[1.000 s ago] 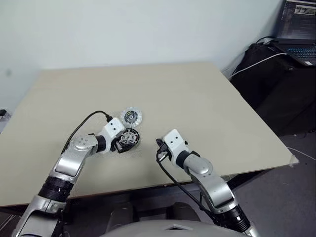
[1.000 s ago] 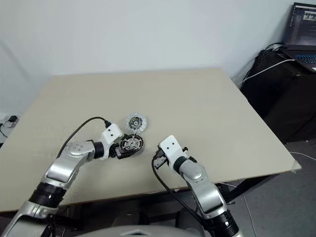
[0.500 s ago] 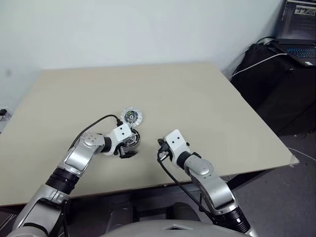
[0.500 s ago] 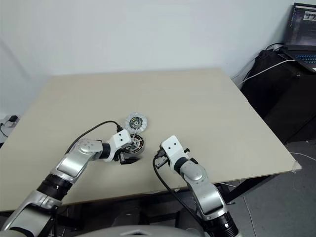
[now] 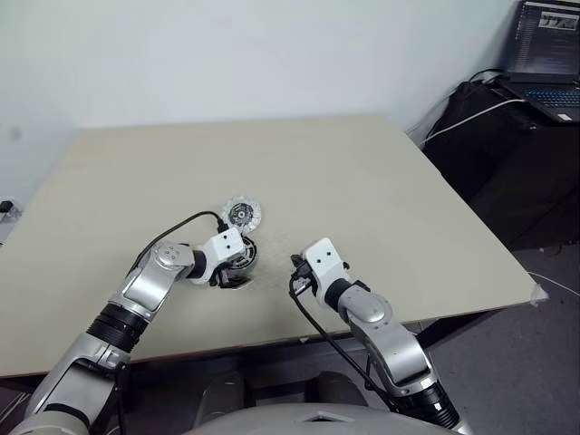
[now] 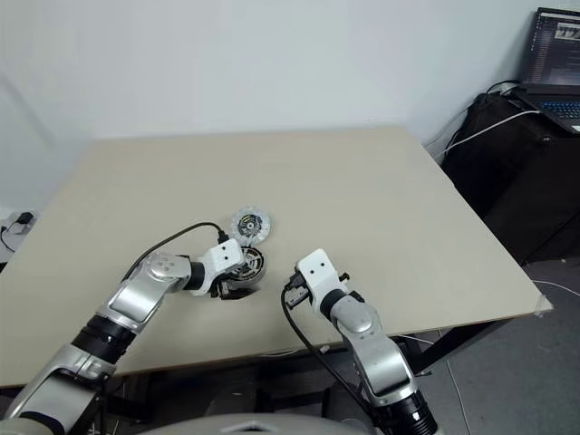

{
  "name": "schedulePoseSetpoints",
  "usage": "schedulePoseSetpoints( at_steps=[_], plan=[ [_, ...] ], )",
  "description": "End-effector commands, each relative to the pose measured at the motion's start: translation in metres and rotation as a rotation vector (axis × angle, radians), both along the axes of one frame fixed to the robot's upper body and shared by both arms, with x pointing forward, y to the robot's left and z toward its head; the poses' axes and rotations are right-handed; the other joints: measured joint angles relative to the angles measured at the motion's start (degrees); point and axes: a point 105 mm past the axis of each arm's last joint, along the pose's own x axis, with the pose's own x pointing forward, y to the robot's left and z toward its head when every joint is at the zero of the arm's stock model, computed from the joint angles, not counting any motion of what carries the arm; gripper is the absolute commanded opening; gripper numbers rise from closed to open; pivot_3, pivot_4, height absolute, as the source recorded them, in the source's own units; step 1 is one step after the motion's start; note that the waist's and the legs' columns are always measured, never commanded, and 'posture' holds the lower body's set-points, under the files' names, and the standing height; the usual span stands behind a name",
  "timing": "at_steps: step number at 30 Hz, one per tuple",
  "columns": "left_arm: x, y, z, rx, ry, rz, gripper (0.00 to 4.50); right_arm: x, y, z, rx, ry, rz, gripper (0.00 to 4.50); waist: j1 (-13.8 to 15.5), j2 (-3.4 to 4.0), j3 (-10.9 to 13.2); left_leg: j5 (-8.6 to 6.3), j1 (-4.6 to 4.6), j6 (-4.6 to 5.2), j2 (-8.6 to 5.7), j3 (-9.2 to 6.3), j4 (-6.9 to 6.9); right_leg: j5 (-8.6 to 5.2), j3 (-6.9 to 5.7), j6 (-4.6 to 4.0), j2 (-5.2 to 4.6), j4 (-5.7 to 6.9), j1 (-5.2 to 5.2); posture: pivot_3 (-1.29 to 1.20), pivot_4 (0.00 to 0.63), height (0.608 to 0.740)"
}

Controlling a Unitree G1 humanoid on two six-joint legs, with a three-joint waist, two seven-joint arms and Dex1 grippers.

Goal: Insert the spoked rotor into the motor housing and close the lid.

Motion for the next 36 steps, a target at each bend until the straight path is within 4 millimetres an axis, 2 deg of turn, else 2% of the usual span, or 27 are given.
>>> schedulePoseSetpoints(
  at_steps=[1,6,8,15,19,23,28,36],
  plan=[
    [0.008,0.002,0.009,0.015,-0.037,-0.008,2.16,0.004,0.001,0.017,0.032,-0.057,-0.010,0.00,0.0,0.00,0.0,0.00,-0.01,0.00,0.00,0.00,0.00,0.00,0.00,0.00,0.01,0.00,0.00,0.00,0.000,0.740],
    [0.008,0.003,0.008,0.022,-0.035,-0.008,0.53,0.004,0.000,0.018,0.032,-0.058,-0.014,0.00,0.0,0.00,0.0,0.00,-0.01,0.00,0.00,0.01,0.01,0.00,0.00,0.00,0.01,-0.01,0.00,0.00,0.000,0.740],
    [0.007,0.003,0.008,0.024,-0.036,-0.008,0.01,0.005,-0.001,0.018,0.031,-0.058,-0.015,0.00,0.1,-0.01,0.0,0.00,0.00,0.01,0.00,0.01,0.02,0.01,0.01,0.01,0.01,0.00,0.01,0.00,0.000,0.740],
    [0.009,0.005,0.011,0.029,-0.067,-0.005,0.01,0.004,-0.002,0.018,0.031,-0.058,-0.017,0.00,0.1,-0.01,0.0,0.00,-0.01,0.01,0.00,0.01,0.07,0.02,0.01,0.02,0.00,0.01,0.01,0.00,0.000,0.740],
    [0.016,0.003,0.022,-0.004,-0.141,0.009,0.01,0.004,-0.004,0.018,0.034,-0.058,-0.028,0.00,0.1,-0.02,0.0,0.00,-0.03,0.01,0.00,0.01,0.08,0.02,0.01,0.03,0.00,0.01,0.00,0.00,0.000,0.740],
    [0.018,-0.008,0.036,-0.065,-0.214,-0.022,0.01,0.006,-0.011,0.017,0.034,-0.057,-0.057,0.00,0.2,-0.02,0.0,0.00,-0.05,0.02,0.00,0.01,0.10,0.03,0.02,0.04,0.00,0.01,0.00,0.00,0.000,0.740],
    [0.010,-0.021,0.040,-0.097,-0.227,-0.083,0.01,0.006,-0.018,0.015,0.026,-0.051,-0.079,0.00,0.2,-0.03,0.0,-0.01,-0.06,0.03,-0.02,0.04,0.10,0.04,0.04,0.05,-0.01,-0.01,0.00,0.00,0.000,0.740],
    [-0.019,-0.052,0.044,-0.178,-0.144,-0.223,0.01,0.003,-0.038,0.010,0.001,-0.031,-0.140,0.00,0.2,-0.02,0.0,-0.02,-0.05,0.04,-0.01,0.05,0.16,0.05,0.05,0.08,0.01,0.01,0.01,0.00,0.000,0.740]
  ],
)
